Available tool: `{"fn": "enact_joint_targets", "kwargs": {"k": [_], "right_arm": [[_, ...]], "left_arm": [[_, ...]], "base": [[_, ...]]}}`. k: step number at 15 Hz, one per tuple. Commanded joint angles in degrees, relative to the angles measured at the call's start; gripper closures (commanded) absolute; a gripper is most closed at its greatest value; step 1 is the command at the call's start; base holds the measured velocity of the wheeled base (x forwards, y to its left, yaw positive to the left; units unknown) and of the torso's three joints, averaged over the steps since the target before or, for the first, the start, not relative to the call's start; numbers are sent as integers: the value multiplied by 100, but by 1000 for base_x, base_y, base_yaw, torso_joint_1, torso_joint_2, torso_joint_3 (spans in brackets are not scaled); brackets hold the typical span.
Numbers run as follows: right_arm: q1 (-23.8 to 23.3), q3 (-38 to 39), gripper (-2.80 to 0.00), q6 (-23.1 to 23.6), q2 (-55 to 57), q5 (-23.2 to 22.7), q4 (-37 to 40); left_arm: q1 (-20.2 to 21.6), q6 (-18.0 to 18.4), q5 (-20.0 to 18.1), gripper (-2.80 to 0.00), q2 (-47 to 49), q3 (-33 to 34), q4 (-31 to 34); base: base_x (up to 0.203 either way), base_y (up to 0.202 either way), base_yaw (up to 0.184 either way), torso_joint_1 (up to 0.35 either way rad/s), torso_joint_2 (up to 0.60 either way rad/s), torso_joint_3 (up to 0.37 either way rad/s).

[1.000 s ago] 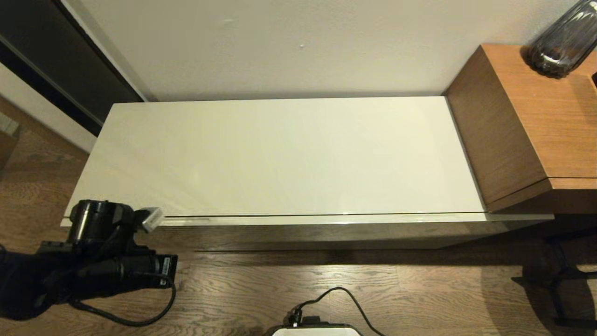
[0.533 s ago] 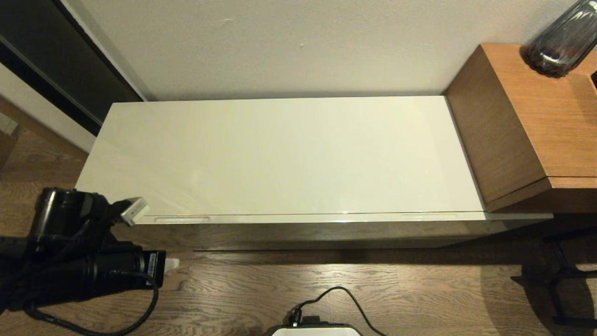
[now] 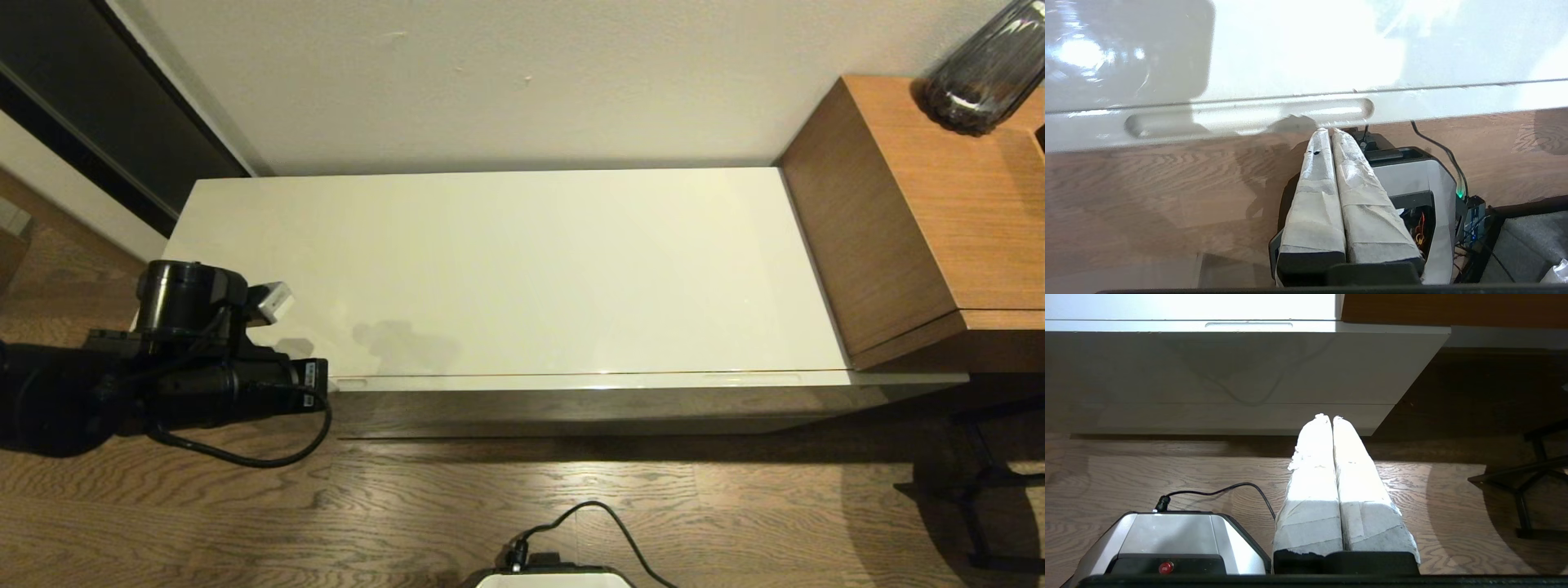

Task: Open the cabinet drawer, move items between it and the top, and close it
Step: Open the drawer

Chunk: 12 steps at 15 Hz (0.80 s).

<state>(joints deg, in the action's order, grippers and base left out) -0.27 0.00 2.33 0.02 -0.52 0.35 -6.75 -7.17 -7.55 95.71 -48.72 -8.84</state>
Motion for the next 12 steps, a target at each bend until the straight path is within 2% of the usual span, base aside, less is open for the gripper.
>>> {"fn": "enact_joint_targets", "kwargs": {"k": [1,7,12], "right_arm": [[0,0,0,4,-2,-9,3],[0,0,0,4,-2,-9,0],[0,0,0,4,-2,-1,0]], "left_arm": [[-4,-13,11,0,368,-108,-18],[31,-43,25,0,630,61,-171],[25,-51,-19,0,560,711,-244]], "base": [[0,0,0,0,0,0],[0,0,0,0,0,0],[0,0,0,0,0,0]]}}
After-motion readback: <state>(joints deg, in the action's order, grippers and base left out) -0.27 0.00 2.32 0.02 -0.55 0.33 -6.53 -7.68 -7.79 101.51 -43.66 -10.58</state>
